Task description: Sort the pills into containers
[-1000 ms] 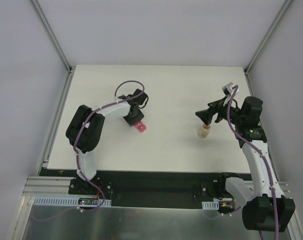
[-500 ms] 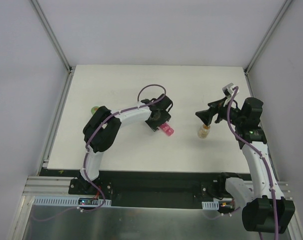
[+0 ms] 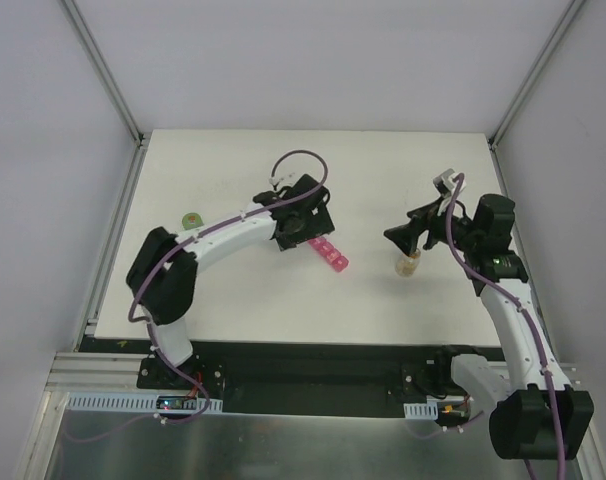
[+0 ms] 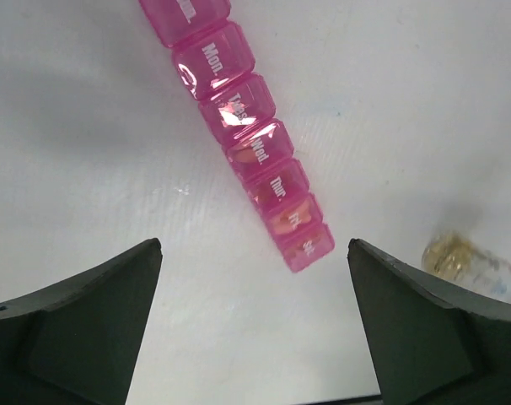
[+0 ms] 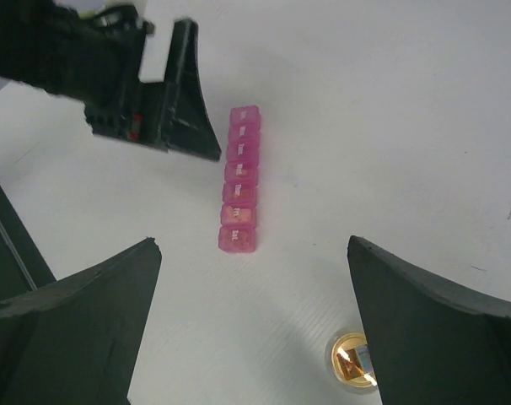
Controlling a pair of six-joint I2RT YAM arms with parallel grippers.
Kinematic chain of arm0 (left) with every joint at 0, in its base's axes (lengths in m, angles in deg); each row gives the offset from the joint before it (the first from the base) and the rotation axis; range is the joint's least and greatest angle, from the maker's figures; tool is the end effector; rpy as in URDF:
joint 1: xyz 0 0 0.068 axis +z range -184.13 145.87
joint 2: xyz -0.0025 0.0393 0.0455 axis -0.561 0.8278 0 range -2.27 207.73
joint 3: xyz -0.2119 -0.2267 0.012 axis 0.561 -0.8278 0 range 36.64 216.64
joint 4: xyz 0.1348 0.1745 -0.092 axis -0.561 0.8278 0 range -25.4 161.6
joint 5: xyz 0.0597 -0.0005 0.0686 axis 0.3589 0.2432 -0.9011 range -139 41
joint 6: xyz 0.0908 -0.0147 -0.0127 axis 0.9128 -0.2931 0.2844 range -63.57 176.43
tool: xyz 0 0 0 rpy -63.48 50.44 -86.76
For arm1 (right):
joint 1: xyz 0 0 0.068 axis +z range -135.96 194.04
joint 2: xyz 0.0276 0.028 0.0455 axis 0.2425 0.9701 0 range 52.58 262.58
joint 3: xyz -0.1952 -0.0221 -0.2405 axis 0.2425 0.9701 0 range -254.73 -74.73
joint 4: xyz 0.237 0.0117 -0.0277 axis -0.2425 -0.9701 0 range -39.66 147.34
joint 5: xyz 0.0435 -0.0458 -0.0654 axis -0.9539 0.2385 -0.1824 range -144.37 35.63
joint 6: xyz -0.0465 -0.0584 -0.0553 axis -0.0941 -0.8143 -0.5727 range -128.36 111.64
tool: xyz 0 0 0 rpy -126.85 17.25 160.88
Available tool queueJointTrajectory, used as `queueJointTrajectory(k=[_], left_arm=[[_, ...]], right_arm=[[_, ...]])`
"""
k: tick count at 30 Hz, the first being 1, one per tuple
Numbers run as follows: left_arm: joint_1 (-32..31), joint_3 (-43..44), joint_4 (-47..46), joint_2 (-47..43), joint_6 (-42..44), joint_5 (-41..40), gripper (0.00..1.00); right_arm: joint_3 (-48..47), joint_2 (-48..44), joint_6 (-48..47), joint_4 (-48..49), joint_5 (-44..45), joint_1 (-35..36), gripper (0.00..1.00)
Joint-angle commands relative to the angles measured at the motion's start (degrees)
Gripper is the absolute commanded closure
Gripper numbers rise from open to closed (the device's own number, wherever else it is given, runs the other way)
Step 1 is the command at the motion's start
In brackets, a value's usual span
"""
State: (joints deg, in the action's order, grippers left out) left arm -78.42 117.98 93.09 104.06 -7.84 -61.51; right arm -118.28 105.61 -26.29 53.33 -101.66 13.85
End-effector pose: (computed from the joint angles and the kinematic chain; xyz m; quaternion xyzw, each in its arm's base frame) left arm 0.3156 -0.2826 0.2402 -0.1973 0.9238 -0.1925 0.2658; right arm 0.1928 0.0609 0.3477 -0.3563 0.6724 0.2217 0.6097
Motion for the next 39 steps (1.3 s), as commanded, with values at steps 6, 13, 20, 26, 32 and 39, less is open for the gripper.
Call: queueJointTrajectory(k=[6, 13, 20, 26, 32, 39], left_arm=[[11.3, -13.3, -0.4, -28.6, 53.7, 15.6, 0.06], [12.7, -28.3, -4.9, -47.9, 69.4, 9.7, 0.01], [12.8, -33.9, -7.2, -55.3, 70.9, 0.2, 0.01], [13.4, -34.2, -7.4, -55.3, 70.2, -8.7, 0.02], [14.4, -34.4, -7.8, -57.2, 69.6, -10.4, 0.02], [14.4, -34.8, -8.3, -57.9, 70.1, -10.1, 0.02]], right_arm=[[-10.1, 8.7, -15.3, -14.8, 10.9, 13.2, 0.04], [-20.5, 23.6, -18.0, -22.9, 24.9, 28.0, 0.04], [-38.4, 42.3, -12.8, -29.6, 31.3, 33.9, 0.04], [-47.4, 53.1, -11.3, -30.9, 31.7, 37.2, 0.01], [-55.9, 62.1, -9.8, -33.3, 31.9, 38.4, 0.06], [-62.5, 70.1, -9.5, -37.1, 34.2, 38.9, 0.11]])
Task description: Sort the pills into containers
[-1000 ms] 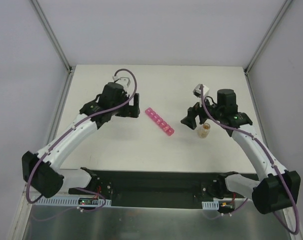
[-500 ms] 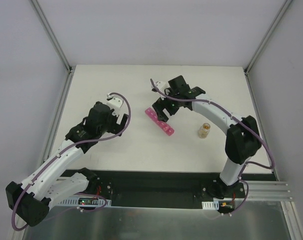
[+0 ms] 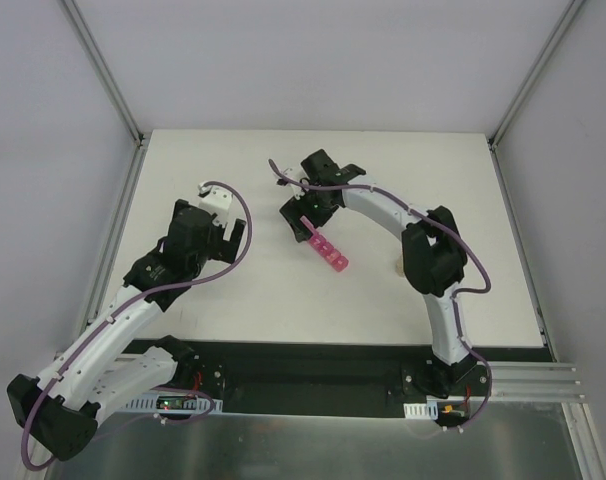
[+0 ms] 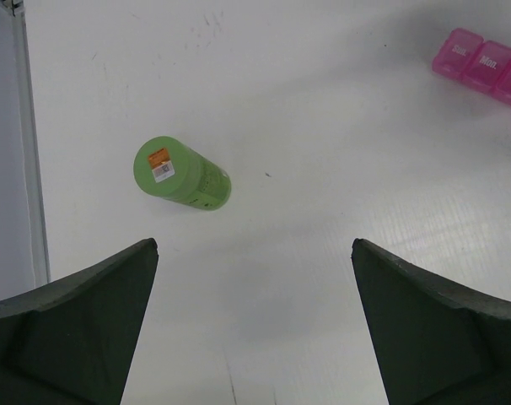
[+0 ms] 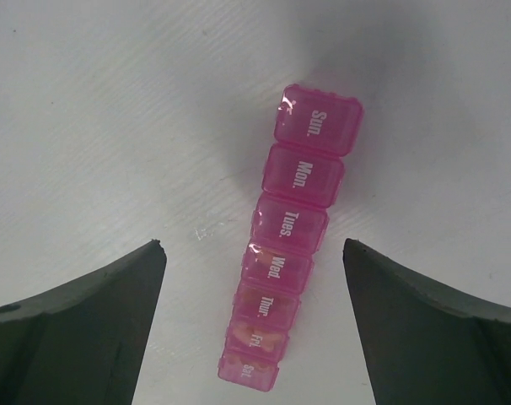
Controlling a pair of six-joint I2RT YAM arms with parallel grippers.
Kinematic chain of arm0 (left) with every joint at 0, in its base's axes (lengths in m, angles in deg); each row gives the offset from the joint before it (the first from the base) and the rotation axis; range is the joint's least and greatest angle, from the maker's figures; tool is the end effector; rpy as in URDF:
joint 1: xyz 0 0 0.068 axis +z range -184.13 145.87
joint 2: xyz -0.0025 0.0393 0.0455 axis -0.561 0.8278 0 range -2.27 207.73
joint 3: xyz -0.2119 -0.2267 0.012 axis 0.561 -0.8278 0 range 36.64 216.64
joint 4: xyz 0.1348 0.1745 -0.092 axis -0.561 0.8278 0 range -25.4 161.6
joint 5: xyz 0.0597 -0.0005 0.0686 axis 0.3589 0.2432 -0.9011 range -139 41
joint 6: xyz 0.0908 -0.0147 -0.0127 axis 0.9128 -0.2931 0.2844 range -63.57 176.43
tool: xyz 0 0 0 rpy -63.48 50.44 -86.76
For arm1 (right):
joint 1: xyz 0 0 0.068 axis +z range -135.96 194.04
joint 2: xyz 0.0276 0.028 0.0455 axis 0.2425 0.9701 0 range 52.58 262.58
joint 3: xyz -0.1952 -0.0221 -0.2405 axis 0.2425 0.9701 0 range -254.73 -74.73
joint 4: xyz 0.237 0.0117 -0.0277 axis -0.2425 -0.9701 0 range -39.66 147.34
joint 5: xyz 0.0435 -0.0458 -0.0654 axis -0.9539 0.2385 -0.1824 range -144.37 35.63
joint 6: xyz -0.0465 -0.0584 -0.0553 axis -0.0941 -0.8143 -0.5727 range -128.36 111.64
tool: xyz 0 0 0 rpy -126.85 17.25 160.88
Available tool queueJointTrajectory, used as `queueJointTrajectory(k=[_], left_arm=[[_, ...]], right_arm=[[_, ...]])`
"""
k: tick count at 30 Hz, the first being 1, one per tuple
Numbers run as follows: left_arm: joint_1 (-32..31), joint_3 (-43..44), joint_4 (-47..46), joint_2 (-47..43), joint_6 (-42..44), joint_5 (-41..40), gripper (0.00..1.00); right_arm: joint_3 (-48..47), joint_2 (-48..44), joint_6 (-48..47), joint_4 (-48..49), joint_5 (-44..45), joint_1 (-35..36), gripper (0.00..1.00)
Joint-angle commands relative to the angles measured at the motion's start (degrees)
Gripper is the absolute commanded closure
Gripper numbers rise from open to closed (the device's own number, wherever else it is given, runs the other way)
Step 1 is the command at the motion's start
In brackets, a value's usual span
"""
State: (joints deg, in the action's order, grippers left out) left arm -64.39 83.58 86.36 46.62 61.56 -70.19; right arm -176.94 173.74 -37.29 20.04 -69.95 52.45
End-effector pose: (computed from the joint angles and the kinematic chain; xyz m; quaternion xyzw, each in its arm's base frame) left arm 0.1731 -0.0660 0.3331 0.1544 0.8146 0.0333 0.5580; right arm 0.3706 0.3226 0.2291 -0.5585 0.7672 0.1530 0.2759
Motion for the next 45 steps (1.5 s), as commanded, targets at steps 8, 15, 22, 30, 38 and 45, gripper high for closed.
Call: queueJointTrajectory(k=[8, 15, 22, 30, 38, 45], left_arm=[[0.4, -0.3, -1.5, -0.3, 0.6, -0.4, 0.02], [0.5, -0.4, -1.5, 0.0, 0.6, 0.0, 0.02], [0.4, -0.4, -1.5, 0.1, 0.6, 0.0, 0.02], [0.4, -0.4, -1.5, 0.2, 0.5, 0.1, 0.02], [0.4, -0.4, -1.5, 0.3, 0.6, 0.1, 0.02], [0.4, -0.9, -1.8, -0.5, 2.0, 7.6, 0.01]], right_arm=[[-3.8, 4.8, 2.0, -4.1, 4.9, 0.8, 0.15], [-7.0, 7.7, 2.4, -4.9, 5.2, 0.9, 0.2], [-9.6, 10.1, 2.5, -5.9, 7.0, 0.9, 0.25], [-9.0, 9.6, 2.1, -5.9, 8.3, 0.9, 0.33], [-8.3, 9.4, 1.1, -5.8, 7.7, 0.9, 0.43], [-2.5, 5.2, -5.8, -4.9, -1.8, 0.3, 0.58]])
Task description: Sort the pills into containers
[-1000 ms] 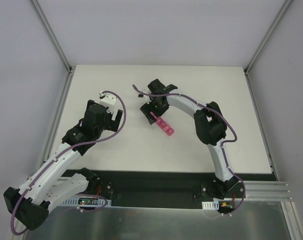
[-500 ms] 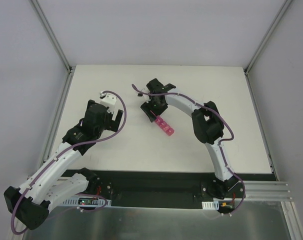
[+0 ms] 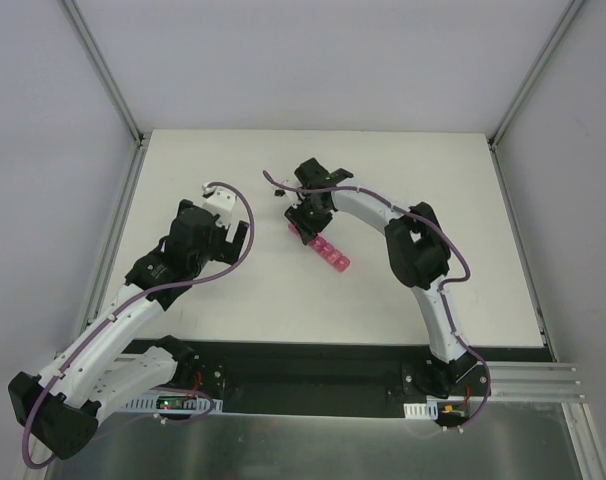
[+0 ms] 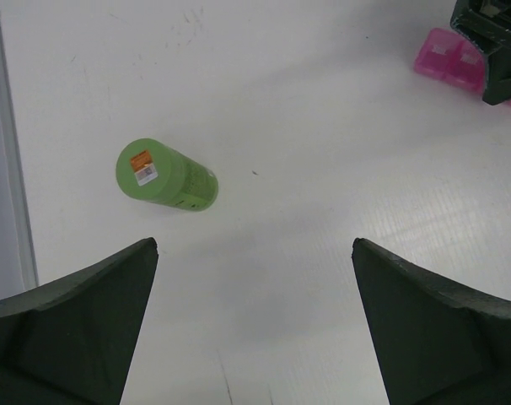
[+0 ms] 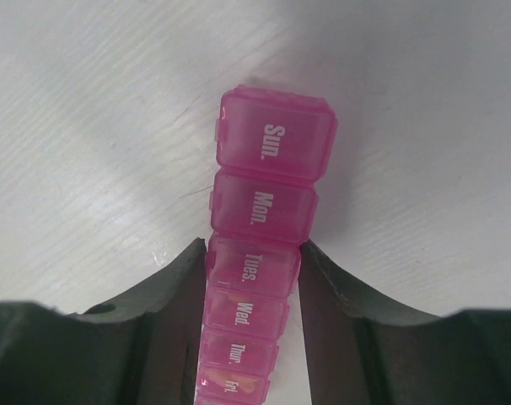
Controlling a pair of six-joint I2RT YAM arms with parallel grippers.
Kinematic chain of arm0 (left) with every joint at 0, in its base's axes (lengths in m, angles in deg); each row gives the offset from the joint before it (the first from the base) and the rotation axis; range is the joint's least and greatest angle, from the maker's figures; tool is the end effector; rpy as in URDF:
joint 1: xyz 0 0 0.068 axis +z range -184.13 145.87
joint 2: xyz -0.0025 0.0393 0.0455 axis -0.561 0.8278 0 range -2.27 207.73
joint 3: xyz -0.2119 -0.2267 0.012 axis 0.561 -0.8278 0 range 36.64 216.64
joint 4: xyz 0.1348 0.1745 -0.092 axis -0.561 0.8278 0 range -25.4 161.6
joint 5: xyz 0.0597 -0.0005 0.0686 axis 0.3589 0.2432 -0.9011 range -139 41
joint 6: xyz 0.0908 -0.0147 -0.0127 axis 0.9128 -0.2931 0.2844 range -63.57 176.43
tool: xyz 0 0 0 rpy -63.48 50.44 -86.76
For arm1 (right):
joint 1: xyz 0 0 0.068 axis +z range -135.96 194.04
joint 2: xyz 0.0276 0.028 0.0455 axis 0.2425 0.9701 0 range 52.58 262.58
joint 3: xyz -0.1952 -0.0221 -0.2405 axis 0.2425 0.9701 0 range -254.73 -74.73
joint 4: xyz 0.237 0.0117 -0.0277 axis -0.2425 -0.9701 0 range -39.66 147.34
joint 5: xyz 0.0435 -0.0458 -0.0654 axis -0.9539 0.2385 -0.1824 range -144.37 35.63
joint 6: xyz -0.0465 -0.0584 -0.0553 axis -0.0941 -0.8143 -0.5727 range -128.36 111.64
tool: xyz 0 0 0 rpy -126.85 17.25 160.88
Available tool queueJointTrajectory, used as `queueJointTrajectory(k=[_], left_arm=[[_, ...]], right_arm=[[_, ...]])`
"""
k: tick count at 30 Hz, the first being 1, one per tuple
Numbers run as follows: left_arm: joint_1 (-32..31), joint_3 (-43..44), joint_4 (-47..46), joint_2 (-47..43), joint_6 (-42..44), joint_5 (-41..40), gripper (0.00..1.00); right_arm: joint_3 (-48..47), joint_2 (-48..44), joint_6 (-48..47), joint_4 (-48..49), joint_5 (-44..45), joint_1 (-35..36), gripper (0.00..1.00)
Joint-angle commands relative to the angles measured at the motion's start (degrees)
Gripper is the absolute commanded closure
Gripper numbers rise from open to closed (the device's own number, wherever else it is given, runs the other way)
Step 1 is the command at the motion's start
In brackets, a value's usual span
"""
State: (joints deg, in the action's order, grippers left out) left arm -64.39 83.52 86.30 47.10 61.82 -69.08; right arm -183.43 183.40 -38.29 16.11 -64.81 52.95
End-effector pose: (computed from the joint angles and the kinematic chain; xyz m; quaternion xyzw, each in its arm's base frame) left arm 0.1744 -0.0685 0.3312 0.1629 0.8160 0.0277 0.5539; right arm 0.3912 0.3354 0.1754 -0.5651 0.7875 0.1062 0.2219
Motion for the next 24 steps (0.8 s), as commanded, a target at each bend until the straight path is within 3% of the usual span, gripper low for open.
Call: queueJointTrajectory(k=[1, 6, 10, 13, 16, 19, 22, 24], left_arm=[[0.4, -1.2, -2.0, -1.2, 2.2, 7.9, 0.02], [0.5, -4.9, -6.6, -5.8, 7.2, 18.2, 0.03], [0.3, -12.6, -11.2, -11.0, 15.1, 37.5, 0.05], [-0.2, -17.6, -15.4, -13.9, 19.7, 43.1, 0.07], [-0.3, -17.5, -18.1, -11.9, 14.1, 37.1, 0.05], [-0.2, -13.8, -19.4, -6.4, 1.9, 33.8, 0.06], [1.3, -13.0, -21.0, -1.9, -13.5, 35.4, 0.15], [2.4, -15.6, -27.7, -0.3, -25.1, 36.0, 0.22]], right_arm=[[5.5, -5.3, -7.0, -0.1, -8.1, -0.2, 0.6], [12.7, -11.3, -13.4, 3.1, -14.8, -0.8, 0.63], [15.1, -13.3, -19.2, 1.6, -18.3, -0.8, 0.66], [16.2, -13.8, -22.5, 0.6, -19.9, -0.7, 0.66], [17.3, -14.6, -23.1, 1.1, -20.9, -0.7, 0.66], [18.9, -15.8, -22.7, 1.9, -21.3, -0.7, 0.67], [20.3, -16.7, -21.9, 2.9, -22.0, -0.7, 0.66], [20.7, -16.8, -21.6, 3.4, -22.6, -0.8, 0.67]])
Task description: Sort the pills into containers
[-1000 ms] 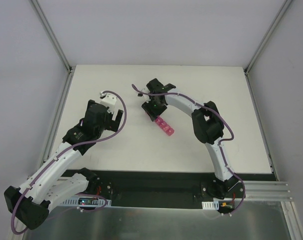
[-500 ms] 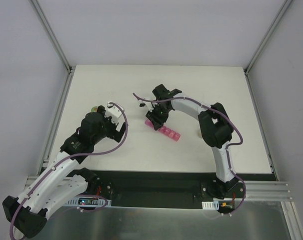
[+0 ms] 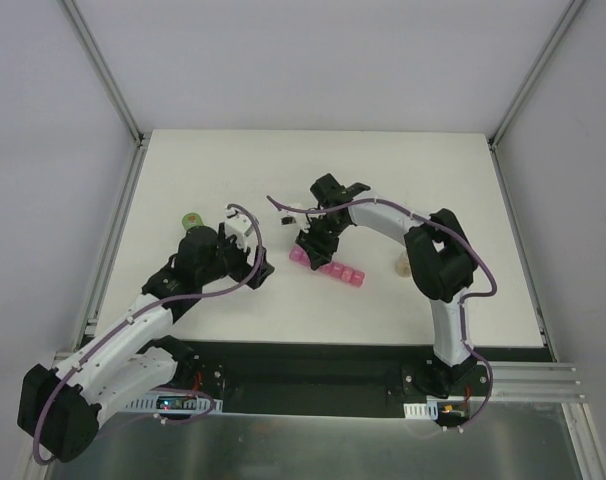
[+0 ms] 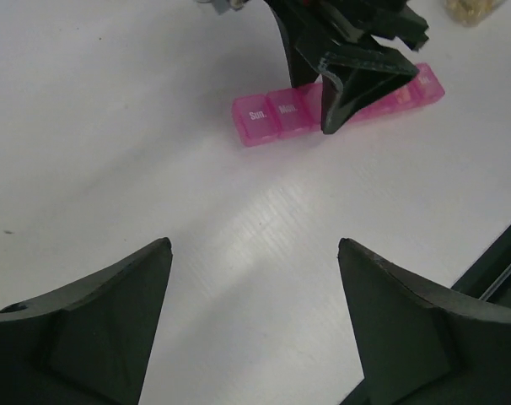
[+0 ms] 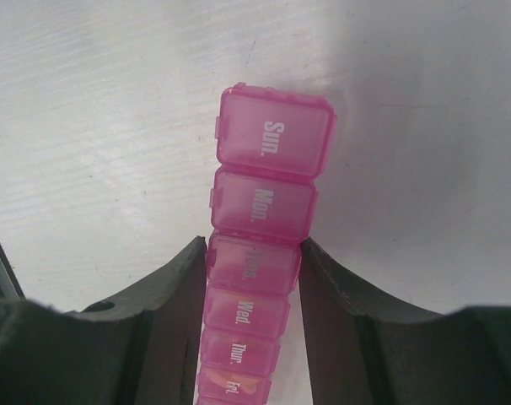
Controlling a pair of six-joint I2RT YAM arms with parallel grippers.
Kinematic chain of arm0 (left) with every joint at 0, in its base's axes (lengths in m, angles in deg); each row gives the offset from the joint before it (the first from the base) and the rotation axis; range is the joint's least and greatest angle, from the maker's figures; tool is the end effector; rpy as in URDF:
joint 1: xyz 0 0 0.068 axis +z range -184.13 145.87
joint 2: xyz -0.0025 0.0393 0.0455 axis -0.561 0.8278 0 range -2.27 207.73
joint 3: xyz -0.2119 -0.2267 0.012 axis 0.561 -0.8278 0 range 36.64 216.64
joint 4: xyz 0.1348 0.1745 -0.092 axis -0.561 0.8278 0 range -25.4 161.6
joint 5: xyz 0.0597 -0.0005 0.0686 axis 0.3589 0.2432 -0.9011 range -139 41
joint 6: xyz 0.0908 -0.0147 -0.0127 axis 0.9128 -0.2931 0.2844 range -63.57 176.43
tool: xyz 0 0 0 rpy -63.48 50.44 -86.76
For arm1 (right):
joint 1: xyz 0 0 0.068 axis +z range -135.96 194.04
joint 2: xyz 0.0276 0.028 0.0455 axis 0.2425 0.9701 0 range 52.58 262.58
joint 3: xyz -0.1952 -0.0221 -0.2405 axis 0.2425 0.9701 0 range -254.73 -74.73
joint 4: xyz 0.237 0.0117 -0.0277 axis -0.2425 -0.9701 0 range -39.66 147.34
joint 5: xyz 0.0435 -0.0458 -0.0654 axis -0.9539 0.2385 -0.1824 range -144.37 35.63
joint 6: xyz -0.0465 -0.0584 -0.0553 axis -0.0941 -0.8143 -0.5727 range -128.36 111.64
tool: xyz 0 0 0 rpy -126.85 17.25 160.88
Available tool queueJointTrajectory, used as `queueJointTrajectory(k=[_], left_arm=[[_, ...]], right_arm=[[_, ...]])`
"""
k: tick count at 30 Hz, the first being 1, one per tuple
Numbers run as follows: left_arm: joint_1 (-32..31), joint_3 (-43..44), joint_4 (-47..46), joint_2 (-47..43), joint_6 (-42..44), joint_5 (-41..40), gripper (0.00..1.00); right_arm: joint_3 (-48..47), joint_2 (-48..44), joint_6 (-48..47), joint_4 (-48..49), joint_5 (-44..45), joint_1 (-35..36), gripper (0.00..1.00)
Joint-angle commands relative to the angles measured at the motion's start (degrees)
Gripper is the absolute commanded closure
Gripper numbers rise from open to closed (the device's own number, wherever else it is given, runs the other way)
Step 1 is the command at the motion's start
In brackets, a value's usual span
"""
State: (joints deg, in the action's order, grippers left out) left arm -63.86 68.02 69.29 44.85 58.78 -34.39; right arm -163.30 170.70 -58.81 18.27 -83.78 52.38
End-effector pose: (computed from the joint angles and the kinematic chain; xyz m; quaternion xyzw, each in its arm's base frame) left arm 0.1527 -0.1115 0.2793 0.2949 0.7629 -0.2354 0.5251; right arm 0.3179 0.3039 0.1871 -0.6987 0.6461 0.2291 0.2047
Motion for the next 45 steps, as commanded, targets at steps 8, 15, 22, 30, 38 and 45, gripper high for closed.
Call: queueJointTrajectory(k=[8, 15, 22, 30, 38, 45], left_arm=[[3.9, -14.5, -38.6, 12.3, -46.4, -0.5, 0.4], [4.2, -16.7, -58.5, 27.3, -55.2, 4.3, 0.35], [4.4, -14.4, -65.1, 40.7, -59.6, 4.0, 0.35], [4.4, -10.2, -57.5, 43.2, -58.3, 2.1, 0.45], [4.4, -9.3, -56.8, 46.6, -59.6, 5.5, 0.42], [4.5, -10.3, -65.5, 50.4, -64.9, 8.4, 0.42]], right_arm=[[1.7, -3.8, 1.3, 2.9, -3.4, 0.0, 0.68], [2.7, -4.1, 1.8, 3.8, -4.8, 0.0, 0.67], [3.6, -4.7, 1.7, 4.4, -5.9, 0.1, 0.67], [4.2, -4.7, 1.9, 5.3, -6.0, 0.1, 0.67], [3.9, -4.6, 3.3, 6.0, -9.8, -0.3, 0.68], [5.6, -5.9, 3.4, 7.1, -11.7, -0.4, 0.68]])
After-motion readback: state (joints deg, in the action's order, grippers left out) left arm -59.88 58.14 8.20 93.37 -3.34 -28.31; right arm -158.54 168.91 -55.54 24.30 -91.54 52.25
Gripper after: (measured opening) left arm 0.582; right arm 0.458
